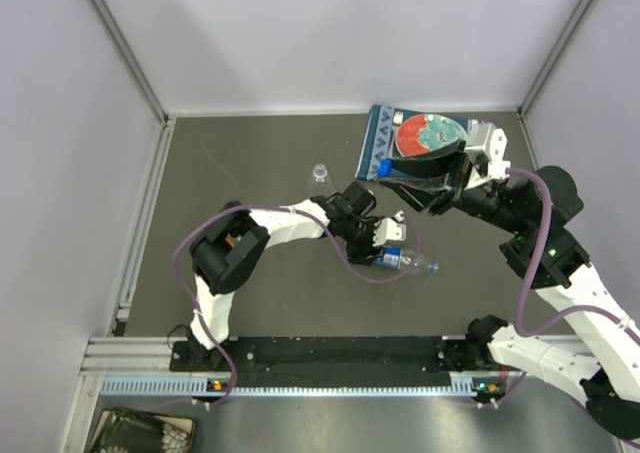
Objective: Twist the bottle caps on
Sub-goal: Pick up the plastic bottle at the center of the board.
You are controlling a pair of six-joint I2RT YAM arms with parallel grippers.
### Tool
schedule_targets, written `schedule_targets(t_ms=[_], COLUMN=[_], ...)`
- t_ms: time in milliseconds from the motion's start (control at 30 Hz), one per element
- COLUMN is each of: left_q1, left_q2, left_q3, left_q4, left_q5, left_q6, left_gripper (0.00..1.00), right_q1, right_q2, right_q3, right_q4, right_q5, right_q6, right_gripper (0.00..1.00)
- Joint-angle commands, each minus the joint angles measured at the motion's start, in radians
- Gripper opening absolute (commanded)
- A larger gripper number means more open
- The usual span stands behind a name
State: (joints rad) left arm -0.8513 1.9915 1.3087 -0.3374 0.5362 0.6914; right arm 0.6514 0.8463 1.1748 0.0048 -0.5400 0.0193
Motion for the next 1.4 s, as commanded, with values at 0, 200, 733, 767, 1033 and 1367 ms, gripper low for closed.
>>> schedule_targets(t_ms=[0, 200, 733, 767, 1033, 1367], left_q1=[-0.003, 0.001, 0.136, 0.143, 0.166, 0.164], left_q2=[-0.036, -0.164, -0.813, -0.839, -1.025, -1.021], left_q3=[-0.037, -0.066, -0.1, -0.106, -0.105, 0.119], left_q4=[-0.029, -0.104, -0.713, -0.724, -0.798, -0.825], left_q5=[-0.001, -0.028, -0.166, -0.179, -0.239, -0.185], left_q6=[-0.03, -0.05, -0.007, -0.003, -0.027, -0.073], left_gripper=[0.53, 0.53, 0.63, 0.63, 0.64, 0.64], right_q1=[-0.009, -0.007, -0.007, -0.007, -0.007, -0.009], right_q2=[-0.006, -0.006, -0.015, -0.01, 0.04, 0.125], right_q3=[0.054, 0.072, 0.171, 0.172, 0.212, 0.209], right_q4=[0.0, -0.052, -0.342, -0.368, -0.581, -0.661], right_q5=[-0.012, -0.018, -0.165, -0.172, -0.303, -0.43], right_q6=[0.028, 0.031, 0.018, 0.015, -0.088, -0.116], right_gripper=[0.32, 0.32, 0.34, 0.34, 0.33, 0.34])
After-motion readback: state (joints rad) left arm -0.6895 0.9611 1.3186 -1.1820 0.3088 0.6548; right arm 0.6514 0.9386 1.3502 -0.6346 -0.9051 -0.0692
